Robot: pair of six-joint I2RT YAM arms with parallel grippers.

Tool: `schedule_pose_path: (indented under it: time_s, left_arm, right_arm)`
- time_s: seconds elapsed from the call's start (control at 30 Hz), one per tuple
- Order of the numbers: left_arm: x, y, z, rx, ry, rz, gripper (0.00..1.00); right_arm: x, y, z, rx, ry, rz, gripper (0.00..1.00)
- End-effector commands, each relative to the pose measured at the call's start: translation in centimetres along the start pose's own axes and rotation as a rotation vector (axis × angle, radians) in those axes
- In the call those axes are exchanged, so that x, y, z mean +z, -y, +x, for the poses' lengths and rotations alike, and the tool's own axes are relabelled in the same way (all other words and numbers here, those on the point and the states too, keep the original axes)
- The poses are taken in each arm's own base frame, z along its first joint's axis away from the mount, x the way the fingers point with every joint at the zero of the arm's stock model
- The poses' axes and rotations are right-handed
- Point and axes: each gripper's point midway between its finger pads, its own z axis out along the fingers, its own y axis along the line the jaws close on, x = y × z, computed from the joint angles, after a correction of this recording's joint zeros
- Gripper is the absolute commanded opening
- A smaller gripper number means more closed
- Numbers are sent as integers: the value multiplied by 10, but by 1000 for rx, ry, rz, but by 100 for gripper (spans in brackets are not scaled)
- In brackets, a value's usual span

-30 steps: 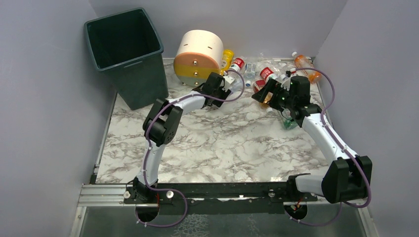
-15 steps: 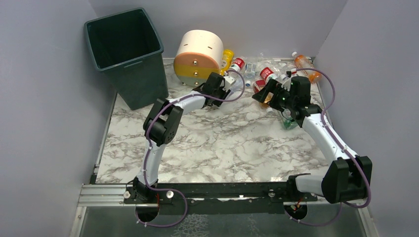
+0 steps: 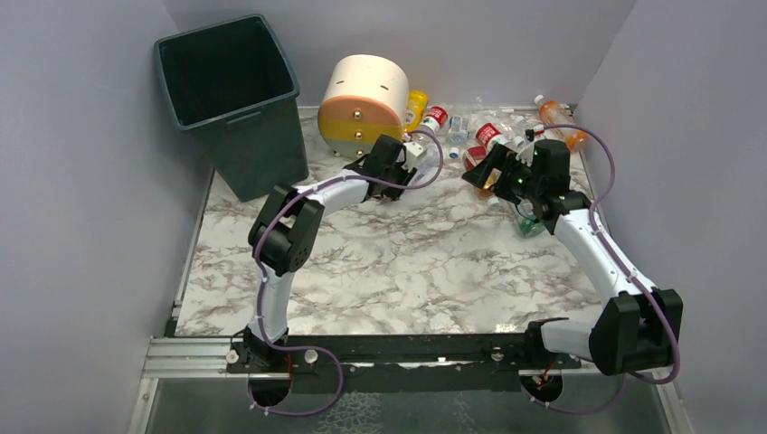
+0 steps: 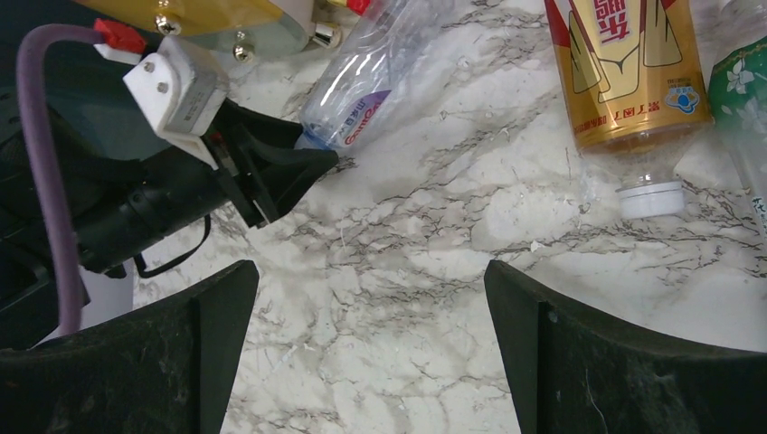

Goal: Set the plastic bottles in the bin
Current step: Pick up the plastic bottle at the center of the board, then place the plastic bottle in the trash bin.

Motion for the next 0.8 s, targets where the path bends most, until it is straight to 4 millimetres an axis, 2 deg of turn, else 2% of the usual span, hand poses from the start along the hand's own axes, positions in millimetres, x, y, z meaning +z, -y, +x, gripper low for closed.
schedule_pose_path:
  time_s: [0.0, 0.2, 0.47, 0.67, 0.77]
  left_arm:
    - [-40, 6, -35, -20, 93, 20, 33]
    - [-74, 8, -55, -22, 145, 22, 33]
    - [-117, 1, -91, -12, 229, -18, 33]
    - [-155, -14, -126, 0, 313, -89, 33]
    - [-189, -27, -154, 2, 384, -132, 35]
  right_arm:
    - [-11, -18, -21, -21, 57, -54, 99]
    - [-13, -20, -25, -27, 68, -49, 99]
    - [-19, -25, -31, -31, 84, -56, 99]
    - [-21, -24, -29, -30, 83, -55, 99]
    - [-21, -23, -27, -29, 80, -54, 99]
